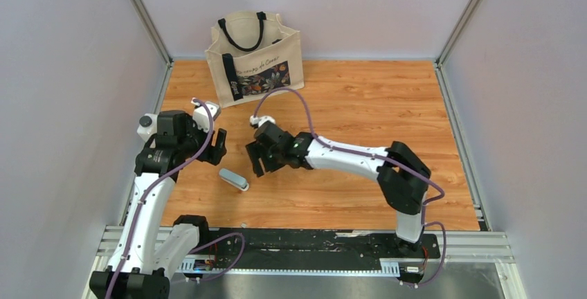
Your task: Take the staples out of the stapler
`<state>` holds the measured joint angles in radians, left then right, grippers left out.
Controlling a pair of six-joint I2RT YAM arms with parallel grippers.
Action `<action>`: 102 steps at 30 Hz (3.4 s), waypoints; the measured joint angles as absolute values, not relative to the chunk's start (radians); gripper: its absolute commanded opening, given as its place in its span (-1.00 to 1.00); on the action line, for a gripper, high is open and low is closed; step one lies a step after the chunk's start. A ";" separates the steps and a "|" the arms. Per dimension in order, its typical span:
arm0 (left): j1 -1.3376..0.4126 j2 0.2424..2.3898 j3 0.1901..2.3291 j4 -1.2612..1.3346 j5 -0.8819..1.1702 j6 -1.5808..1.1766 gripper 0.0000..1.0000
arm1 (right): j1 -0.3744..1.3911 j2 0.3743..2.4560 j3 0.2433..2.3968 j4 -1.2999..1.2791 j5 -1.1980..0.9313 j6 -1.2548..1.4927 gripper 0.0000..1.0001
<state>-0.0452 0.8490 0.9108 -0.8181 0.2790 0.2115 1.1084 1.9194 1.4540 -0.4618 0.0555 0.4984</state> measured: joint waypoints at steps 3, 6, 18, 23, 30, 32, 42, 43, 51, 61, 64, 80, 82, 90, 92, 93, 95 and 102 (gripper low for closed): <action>-0.046 0.867 0.904 -0.818 0.310 0.215 0.57 | 1.030 1.826 1.405 -0.460 0.075 0.467 0.40; -0.055 0.902 0.893 -0.818 0.331 0.219 0.64 | 0.965 1.766 1.380 -0.467 0.113 0.414 0.41; -0.225 1.032 0.853 -0.780 0.319 0.253 0.70 | 0.882 1.786 1.301 -0.508 0.190 0.259 0.35; -0.242 1.030 0.839 -0.765 0.324 0.278 0.70 | 0.873 1.827 1.295 -0.513 0.196 0.237 0.26; -0.250 1.029 0.832 -0.764 0.323 0.299 0.71 | 0.873 1.856 1.295 -0.513 0.191 0.219 -0.42; -0.254 1.030 0.833 -0.764 0.318 0.300 0.71 | 0.873 1.862 1.295 -0.512 0.186 0.214 -0.59; -0.295 1.109 0.863 -0.716 0.327 0.304 0.70 | 0.865 1.864 1.324 -0.513 0.134 0.322 -1.00; -0.297 1.116 0.863 -0.709 0.332 0.305 0.70 | 0.864 1.860 1.324 -0.510 0.123 0.340 -1.00; -0.318 1.182 0.863 -0.668 0.366 0.319 0.64 | 0.863 1.731 1.267 -0.393 0.072 0.505 -1.00; -0.358 1.233 0.863 -0.637 0.482 0.308 0.71 | 0.888 1.612 1.111 -0.162 0.059 0.687 -1.00; -0.372 1.248 0.863 -0.634 0.525 0.293 0.71 | 0.915 1.613 1.100 -0.132 0.072 0.719 -1.00; -0.387 1.264 0.864 -0.622 0.672 0.237 0.33 | 0.993 1.608 1.057 -0.017 0.175 0.831 -1.00; -0.387 1.264 0.858 -0.611 0.669 0.242 0.20 | 0.994 1.600 1.041 -0.002 0.179 0.846 -1.00; -0.388 1.270 0.839 -0.571 0.668 0.240 0.12 | 0.994 1.563 0.944 0.088 0.187 0.960 -1.00; -0.390 1.274 0.838 -0.567 0.669 0.240 0.06 | 0.994 1.556 0.918 0.112 0.192 0.992 -1.00; -0.392 1.274 0.838 -0.564 0.669 0.240 0.02 | 0.994 1.553 0.907 0.123 0.193 1.005 -1.00; -0.392 1.274 0.837 -0.561 0.669 0.238 -0.09 | 0.992 1.547 0.894 0.136 0.196 1.029 -1.00; -0.392 1.274 0.832 -0.545 0.673 0.236 0.25 | 0.991 1.522 0.859 0.163 0.205 1.074 -1.00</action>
<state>-0.3916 1.2739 0.8318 -0.5449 0.6731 0.2363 0.9909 1.5215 0.8589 0.1627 0.2050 1.0744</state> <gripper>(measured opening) 0.494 0.341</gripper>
